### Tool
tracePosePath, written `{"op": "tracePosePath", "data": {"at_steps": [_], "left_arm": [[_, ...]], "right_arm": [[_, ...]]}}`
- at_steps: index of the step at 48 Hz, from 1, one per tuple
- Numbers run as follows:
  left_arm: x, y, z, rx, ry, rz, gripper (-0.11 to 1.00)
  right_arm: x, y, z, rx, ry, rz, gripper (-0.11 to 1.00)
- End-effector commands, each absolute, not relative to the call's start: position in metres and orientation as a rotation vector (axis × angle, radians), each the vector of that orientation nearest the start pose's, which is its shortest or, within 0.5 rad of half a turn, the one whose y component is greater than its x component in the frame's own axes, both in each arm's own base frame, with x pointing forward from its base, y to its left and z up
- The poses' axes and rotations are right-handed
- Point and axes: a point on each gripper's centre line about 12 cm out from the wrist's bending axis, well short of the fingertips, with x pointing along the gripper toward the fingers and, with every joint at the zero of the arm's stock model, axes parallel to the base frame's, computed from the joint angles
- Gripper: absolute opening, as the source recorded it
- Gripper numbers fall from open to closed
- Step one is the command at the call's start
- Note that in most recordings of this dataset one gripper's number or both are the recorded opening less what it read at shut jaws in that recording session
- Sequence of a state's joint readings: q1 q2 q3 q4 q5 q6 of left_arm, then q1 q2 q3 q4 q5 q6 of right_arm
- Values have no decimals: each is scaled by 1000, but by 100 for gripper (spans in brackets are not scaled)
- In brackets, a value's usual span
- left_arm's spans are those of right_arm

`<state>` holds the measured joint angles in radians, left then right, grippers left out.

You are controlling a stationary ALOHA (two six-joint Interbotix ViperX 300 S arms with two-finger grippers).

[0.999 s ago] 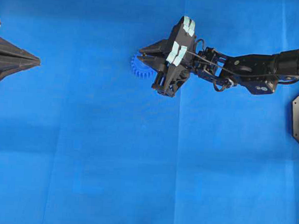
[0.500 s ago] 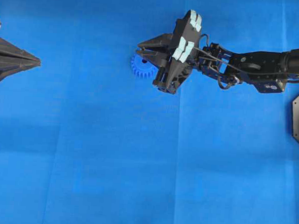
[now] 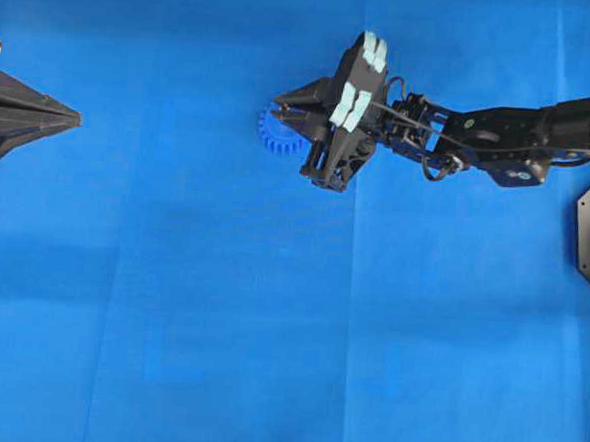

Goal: Insert the shaft placed at a random location into the center hole of the small gear at another random location.
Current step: 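Align and lower the shaft into the gear's center hole, then open the right gripper to release the shaft in the gear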

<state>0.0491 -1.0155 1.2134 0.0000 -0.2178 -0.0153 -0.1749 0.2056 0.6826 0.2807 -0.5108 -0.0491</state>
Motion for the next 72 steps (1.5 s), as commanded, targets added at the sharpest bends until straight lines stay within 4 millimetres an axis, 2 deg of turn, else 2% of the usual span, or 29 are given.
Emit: {"op": "tracePosePath", "data": {"at_steps": [1,17,42,44,47,56,59,67,72], "left_arm": [[190,10,284,-13,-36,53,0],[189,11,284,-11,-37,56,0],[190,11,284,-13,-34,58,0],[190,11,284,-13,-34,58,0],[189,11,284,-13,-36,58,0],[190,11,284,-13,-34,58,0],[189,11,284,-13,-36,58,0],[189,11,284,-14,-33,58,0],[190,11,283,-15,-30,58,0]], "right_arm": [[412,-88,139,198,325,-345,3],[412,-89,120,196,353,-353,3],[411,-89,118,203,369,-352,4],[411,-89,118,205,370,-352,7],[411,-89,118,208,369,-353,18],[412,-89,119,216,366,-360,70],[412,-90,122,217,359,-360,83],[410,-89,141,214,320,-354,73],[406,-88,158,212,291,-348,73]]}}
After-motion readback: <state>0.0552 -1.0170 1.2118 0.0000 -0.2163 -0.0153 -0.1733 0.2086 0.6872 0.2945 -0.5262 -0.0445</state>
